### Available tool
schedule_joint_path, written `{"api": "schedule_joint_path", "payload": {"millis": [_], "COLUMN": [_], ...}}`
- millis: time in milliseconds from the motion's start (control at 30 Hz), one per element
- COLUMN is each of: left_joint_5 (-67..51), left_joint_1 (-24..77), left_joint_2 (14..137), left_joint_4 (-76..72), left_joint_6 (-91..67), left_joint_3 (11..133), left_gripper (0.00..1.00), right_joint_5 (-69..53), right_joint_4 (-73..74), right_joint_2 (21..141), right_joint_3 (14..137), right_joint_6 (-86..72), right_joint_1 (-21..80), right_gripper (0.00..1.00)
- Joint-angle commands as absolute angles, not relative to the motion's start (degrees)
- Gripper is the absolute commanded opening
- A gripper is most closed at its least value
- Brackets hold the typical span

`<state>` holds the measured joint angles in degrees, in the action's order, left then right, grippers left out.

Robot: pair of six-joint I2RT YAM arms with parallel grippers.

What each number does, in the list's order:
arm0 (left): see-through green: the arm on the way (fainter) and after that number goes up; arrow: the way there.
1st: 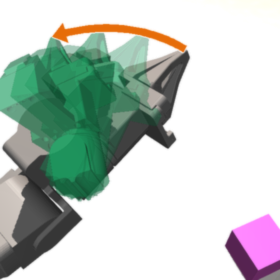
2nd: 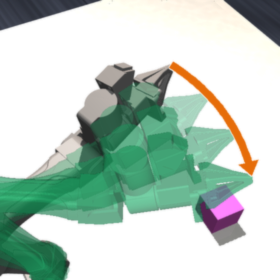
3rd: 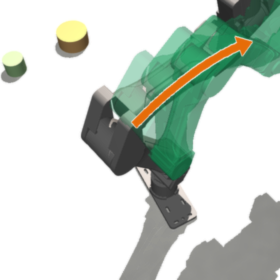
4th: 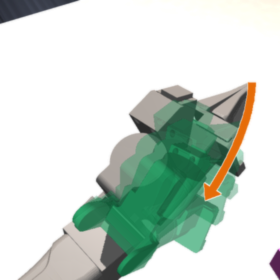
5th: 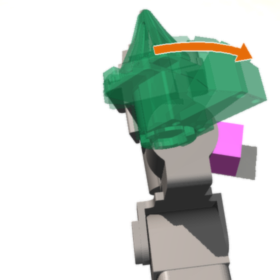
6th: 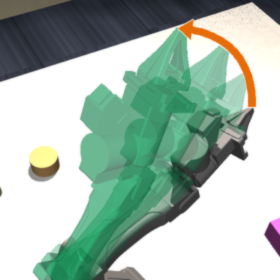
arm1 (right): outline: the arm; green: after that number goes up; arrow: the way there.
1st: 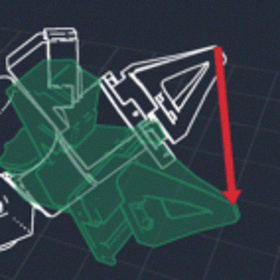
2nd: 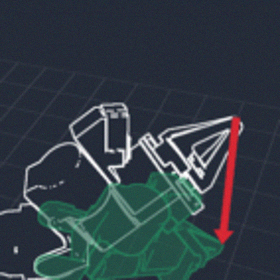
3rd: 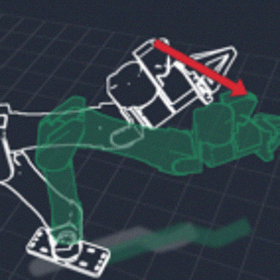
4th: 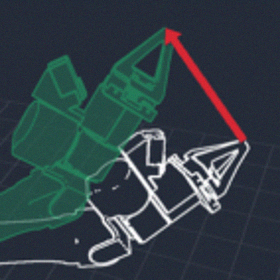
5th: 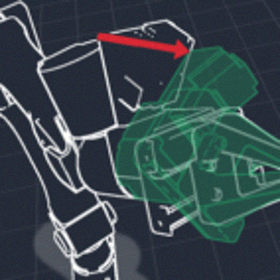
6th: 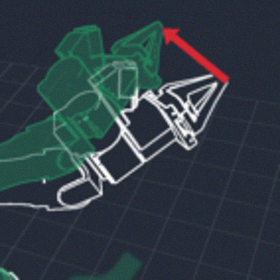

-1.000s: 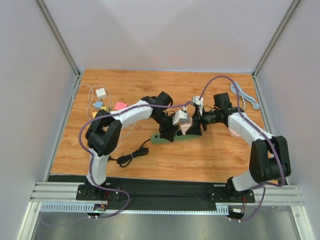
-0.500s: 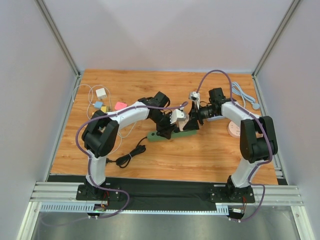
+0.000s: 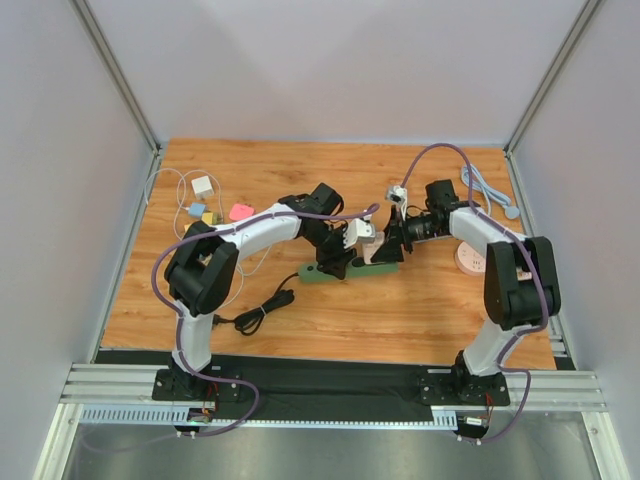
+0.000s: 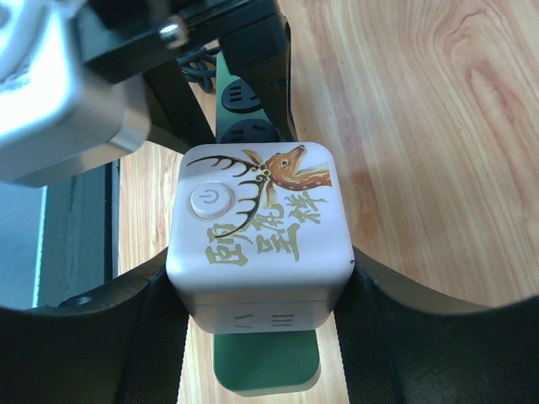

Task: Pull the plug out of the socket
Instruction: Remove the plug from the socket.

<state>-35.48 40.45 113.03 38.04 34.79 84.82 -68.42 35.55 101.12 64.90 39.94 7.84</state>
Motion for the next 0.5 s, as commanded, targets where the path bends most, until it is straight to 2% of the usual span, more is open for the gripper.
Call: {"api": "schedule_joint_path", "payload": {"millis": [0, 233, 467], "left_joint_5": [-43.3, -49.5, -51.2], "left_joint_1": [41.0, 38.9, 38.6], "left_joint_2": [111.6, 112.8, 112.8], "left_joint_4": [38.5, 39.6, 39.8], "left_joint_6": [33.8, 31.8, 31.4], "left_joint_3": [90.0, 92.2, 92.3], "left_gripper": [0.0, 0.0, 0.0], "right_joint_5": [-59.0, -54.7, -50.9], "right_joint_4": [27.9, 22.3, 19.3], "right_joint_2": [93.8, 82.9, 79.5], "right_joint_3": [61.3, 54.0, 50.8], "right_joint_6": [38.1, 38.1, 38.1], "right_joint_1": [7.0, 9.0, 10.7], "right_gripper": [0.0, 0.0, 0.0]}}
